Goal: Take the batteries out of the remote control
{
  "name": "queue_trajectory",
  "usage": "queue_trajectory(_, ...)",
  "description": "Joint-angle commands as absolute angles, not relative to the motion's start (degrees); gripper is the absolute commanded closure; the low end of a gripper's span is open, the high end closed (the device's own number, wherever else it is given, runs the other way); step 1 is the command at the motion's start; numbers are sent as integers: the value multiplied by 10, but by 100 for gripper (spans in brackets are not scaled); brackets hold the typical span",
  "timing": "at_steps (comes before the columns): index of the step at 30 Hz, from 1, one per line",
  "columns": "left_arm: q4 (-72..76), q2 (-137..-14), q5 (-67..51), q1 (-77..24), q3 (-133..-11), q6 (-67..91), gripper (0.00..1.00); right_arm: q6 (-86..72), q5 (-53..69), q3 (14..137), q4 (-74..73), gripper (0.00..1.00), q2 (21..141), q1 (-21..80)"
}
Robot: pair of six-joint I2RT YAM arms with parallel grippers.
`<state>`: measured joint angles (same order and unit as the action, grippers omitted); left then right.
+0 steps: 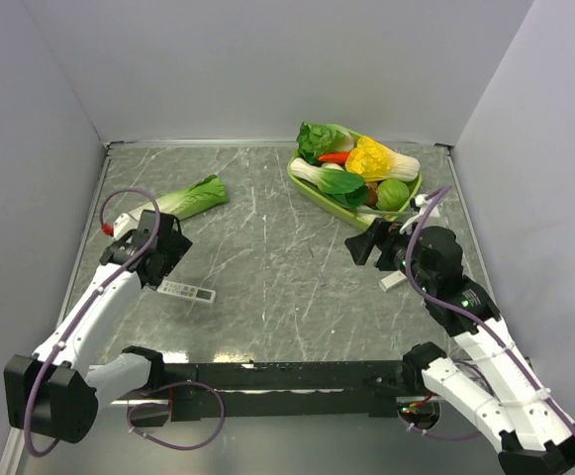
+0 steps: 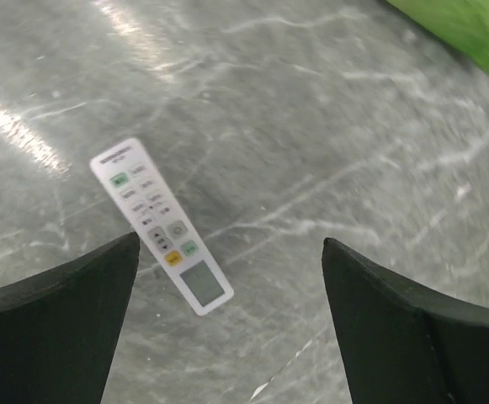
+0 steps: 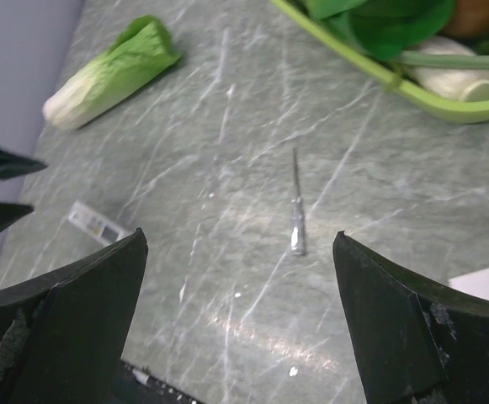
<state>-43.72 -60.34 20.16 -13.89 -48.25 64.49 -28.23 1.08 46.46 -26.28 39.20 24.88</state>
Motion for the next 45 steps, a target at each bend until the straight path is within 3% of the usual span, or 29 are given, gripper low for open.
queue_trajectory(1,-498,-624,265,-137,-483,772,7,-263,120,438,-208,2,367,252)
queue_trajectory(9,-412,-659,232,-137,-432,760,11,-272,148,437,-213,5,360,252)
queue_trajectory(34,-377,-719,204,-141,-369,824,21,-287,190,425,-184,6,386,252)
queue_trajectory(38,-358,-725,190,-145,-358,822,29,-287,202,418,-175,6,383,251)
queue_trajectory(45,-353,-729,178,-155,-348,824,32,-294,212,413,-167,7,377,252)
